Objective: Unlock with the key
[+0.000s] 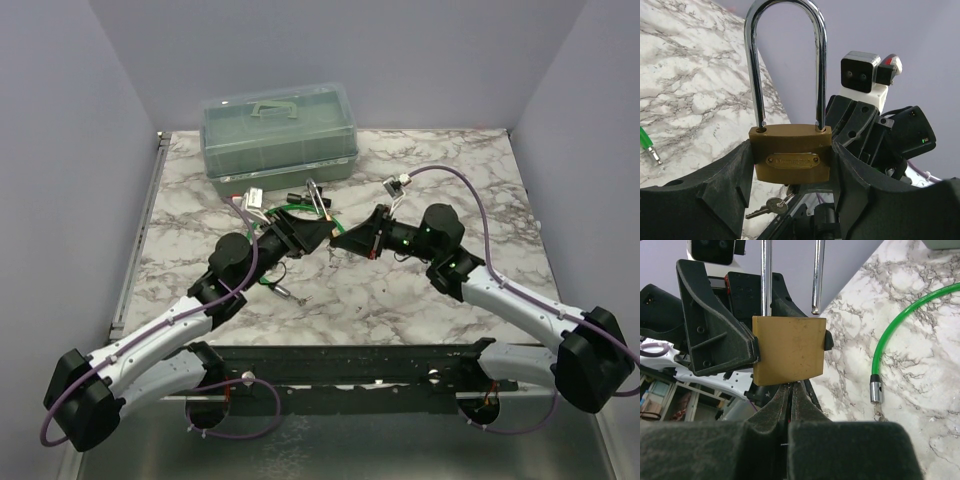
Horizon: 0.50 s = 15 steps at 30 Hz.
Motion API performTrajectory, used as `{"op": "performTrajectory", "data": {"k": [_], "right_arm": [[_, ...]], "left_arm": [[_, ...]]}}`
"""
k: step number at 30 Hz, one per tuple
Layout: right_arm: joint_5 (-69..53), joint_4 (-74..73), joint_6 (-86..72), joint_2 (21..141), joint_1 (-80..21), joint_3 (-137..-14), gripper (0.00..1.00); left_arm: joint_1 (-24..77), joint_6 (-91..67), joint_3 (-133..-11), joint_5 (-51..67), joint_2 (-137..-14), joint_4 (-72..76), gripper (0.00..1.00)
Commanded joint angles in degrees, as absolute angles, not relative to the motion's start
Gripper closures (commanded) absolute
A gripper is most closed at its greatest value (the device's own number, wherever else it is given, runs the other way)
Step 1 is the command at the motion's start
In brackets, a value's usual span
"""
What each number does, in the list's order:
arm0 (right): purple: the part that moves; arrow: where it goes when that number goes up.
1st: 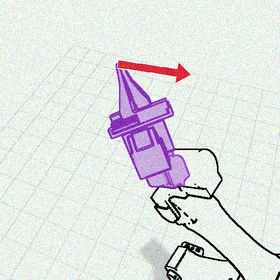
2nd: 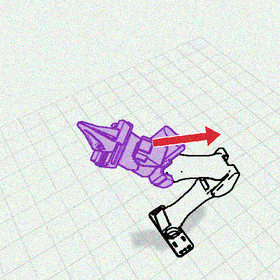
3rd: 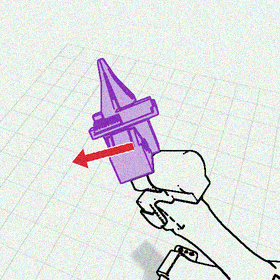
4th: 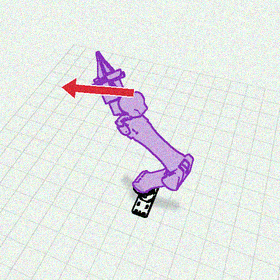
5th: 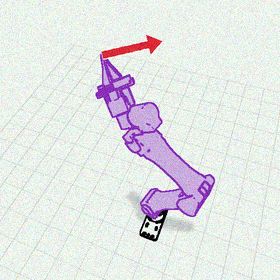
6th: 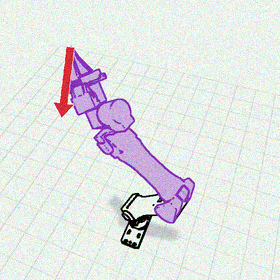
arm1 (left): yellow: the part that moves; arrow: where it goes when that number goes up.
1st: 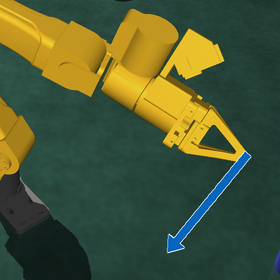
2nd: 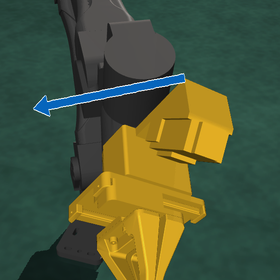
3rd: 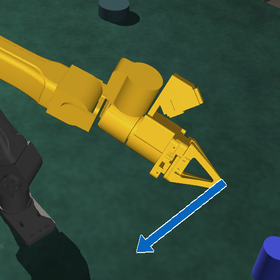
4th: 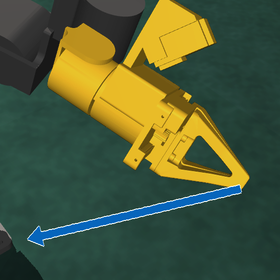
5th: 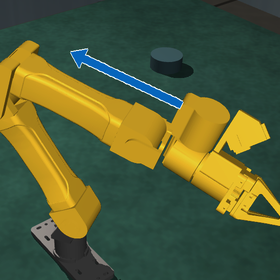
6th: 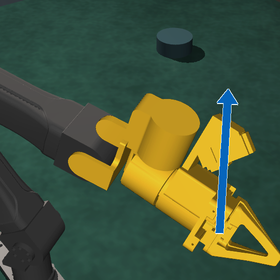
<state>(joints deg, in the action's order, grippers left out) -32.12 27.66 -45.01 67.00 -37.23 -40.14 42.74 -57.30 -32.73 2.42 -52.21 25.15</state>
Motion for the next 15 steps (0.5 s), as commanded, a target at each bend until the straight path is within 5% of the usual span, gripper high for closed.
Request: {"op": "performTrajectory", "data": {"k": [1,8,15], "right_arm": [[-29.5,26.7,-42.3,69.1,-36.3,-42.1,0.98],[-27.4,18.3,-36.8,67.5,-36.3,-42.6,0.78],[-23.9,11.8,-32.0,66.7,-36.3,-43.6,0.38]], "left_arm": [[44.7,-59.8,-32.7,12.2,-49.6,33.4,1.0],[44.7,-60.7,-33.4,3.4,-49.6,27.5,1.0],[44.6,-62.6,-33.7,-3.0,-50.8,22.9,1.0]]}}
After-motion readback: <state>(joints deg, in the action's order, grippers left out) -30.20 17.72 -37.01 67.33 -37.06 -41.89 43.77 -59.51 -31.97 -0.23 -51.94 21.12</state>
